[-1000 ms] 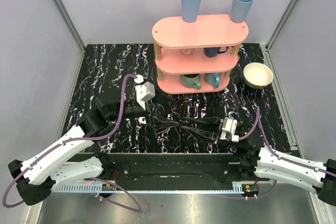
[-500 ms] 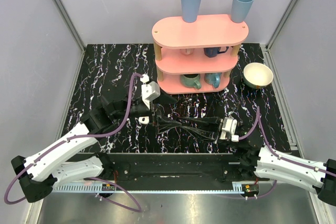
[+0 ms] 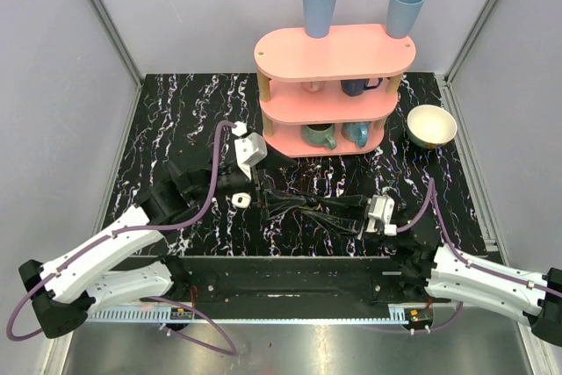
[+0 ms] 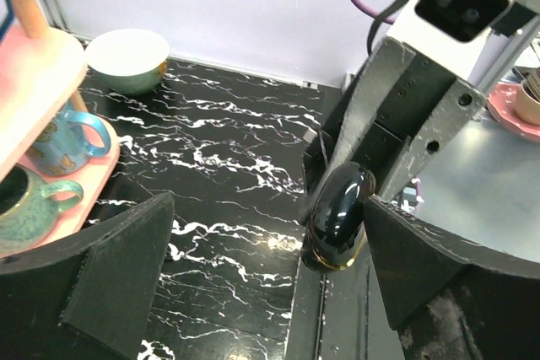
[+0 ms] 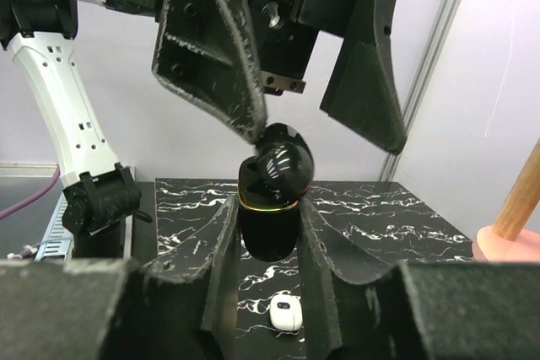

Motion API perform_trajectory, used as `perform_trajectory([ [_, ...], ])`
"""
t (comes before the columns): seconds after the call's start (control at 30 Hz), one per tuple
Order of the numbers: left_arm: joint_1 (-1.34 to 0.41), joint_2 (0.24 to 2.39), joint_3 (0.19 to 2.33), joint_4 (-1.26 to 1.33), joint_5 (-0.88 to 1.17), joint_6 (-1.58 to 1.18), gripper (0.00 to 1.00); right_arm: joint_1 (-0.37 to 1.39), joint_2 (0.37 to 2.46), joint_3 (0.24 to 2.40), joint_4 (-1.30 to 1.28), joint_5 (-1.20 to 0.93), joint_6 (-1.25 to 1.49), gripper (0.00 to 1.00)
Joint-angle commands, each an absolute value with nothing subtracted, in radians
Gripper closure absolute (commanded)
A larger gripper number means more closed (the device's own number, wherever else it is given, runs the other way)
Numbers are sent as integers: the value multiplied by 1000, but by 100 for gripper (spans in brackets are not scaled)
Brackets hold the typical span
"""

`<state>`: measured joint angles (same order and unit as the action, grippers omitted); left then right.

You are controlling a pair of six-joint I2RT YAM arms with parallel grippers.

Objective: Insert the wireless bluetooth earbuds into the charging case
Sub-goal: Open the charging case.

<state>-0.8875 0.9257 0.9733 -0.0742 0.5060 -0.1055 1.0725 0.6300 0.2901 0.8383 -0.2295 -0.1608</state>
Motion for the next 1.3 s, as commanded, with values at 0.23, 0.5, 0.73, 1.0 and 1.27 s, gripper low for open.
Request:
perform_trajectory([
  [0.23,-882,965,1020,-5,361,-80,1,1078,600,345,845,-301,-158,100],
  [0.5,-882,930,1034,-5,301,-75,1,1077,565,334,810,-217,-192,100],
  [0.73,-882,876,1058,-29,261,-57,1,1077,540,316,805,-152,-216,100],
  [1.0,-882,836,1043,-78,210,-52,1,1077,517,304,828,-112,-219,100],
  [1.27,-884,913,1066,-124,503,-21,1,1077,520,305,841,-95,-212,100],
])
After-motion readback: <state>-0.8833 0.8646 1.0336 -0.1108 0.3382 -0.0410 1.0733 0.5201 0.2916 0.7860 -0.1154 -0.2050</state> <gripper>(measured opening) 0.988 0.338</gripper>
